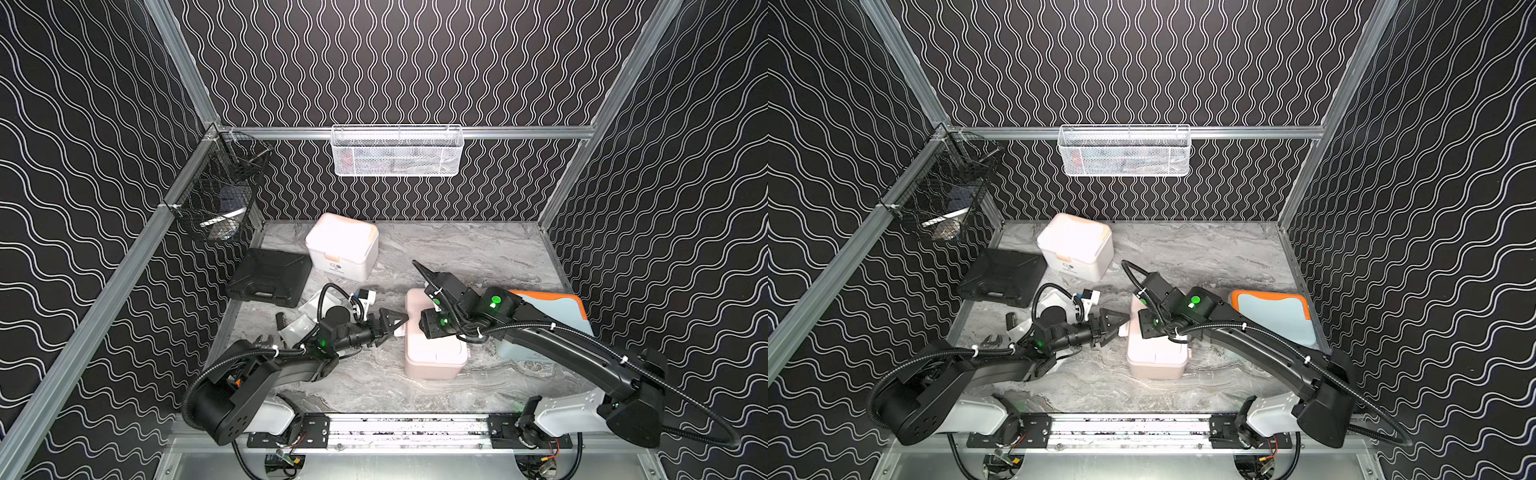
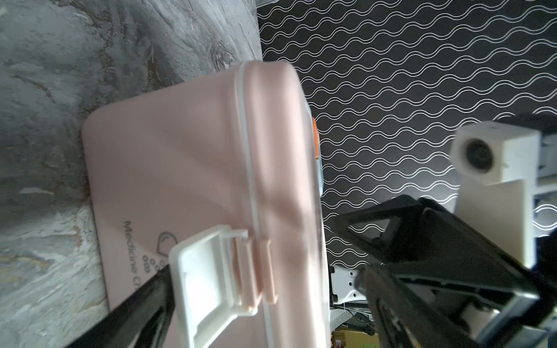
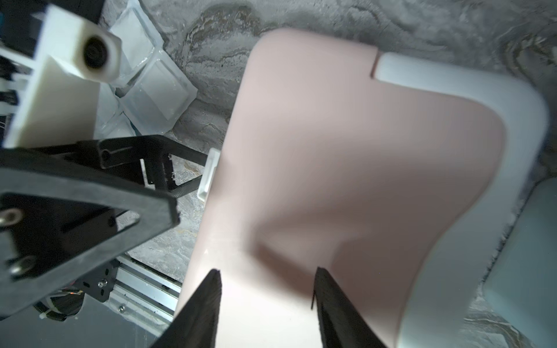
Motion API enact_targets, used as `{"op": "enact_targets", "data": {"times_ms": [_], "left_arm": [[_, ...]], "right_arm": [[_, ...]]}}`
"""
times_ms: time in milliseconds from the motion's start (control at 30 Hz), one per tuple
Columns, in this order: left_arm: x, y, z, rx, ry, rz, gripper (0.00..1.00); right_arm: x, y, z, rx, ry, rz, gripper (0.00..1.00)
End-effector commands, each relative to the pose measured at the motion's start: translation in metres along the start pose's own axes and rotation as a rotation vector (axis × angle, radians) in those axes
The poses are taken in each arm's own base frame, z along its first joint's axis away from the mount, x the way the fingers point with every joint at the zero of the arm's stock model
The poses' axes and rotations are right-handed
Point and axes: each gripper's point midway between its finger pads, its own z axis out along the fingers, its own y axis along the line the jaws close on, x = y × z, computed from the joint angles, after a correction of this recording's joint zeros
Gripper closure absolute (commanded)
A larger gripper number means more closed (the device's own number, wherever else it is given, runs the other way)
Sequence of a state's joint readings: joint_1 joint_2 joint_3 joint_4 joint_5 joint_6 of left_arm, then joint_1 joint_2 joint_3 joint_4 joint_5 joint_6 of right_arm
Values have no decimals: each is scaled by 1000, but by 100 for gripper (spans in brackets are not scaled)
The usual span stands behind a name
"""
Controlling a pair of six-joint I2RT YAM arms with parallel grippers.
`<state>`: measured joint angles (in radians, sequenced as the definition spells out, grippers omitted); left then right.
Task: Open first aid kits and take out gauze
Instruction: Fasten the fastener of the first aid kit.
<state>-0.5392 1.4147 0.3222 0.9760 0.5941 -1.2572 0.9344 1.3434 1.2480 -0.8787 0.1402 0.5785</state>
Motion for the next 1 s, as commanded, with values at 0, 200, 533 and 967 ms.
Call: {"op": "enact_targets", "data": {"times_ms": [0, 200, 533, 967], "left_arm": [[-1, -3, 4, 30, 7, -2, 1], [5, -20, 15, 124, 35, -14, 1], [5, -46, 8, 228, 16, -6, 1], [4, -39, -4, 148, -19, 17, 1]], "right_arm": [[-2, -18, -8, 73, -33, 35, 47], [14, -25, 8, 86, 37, 51, 49], [27, -23, 25, 75, 94, 58, 52], [28, -21, 24, 65, 99, 62, 53]]}}
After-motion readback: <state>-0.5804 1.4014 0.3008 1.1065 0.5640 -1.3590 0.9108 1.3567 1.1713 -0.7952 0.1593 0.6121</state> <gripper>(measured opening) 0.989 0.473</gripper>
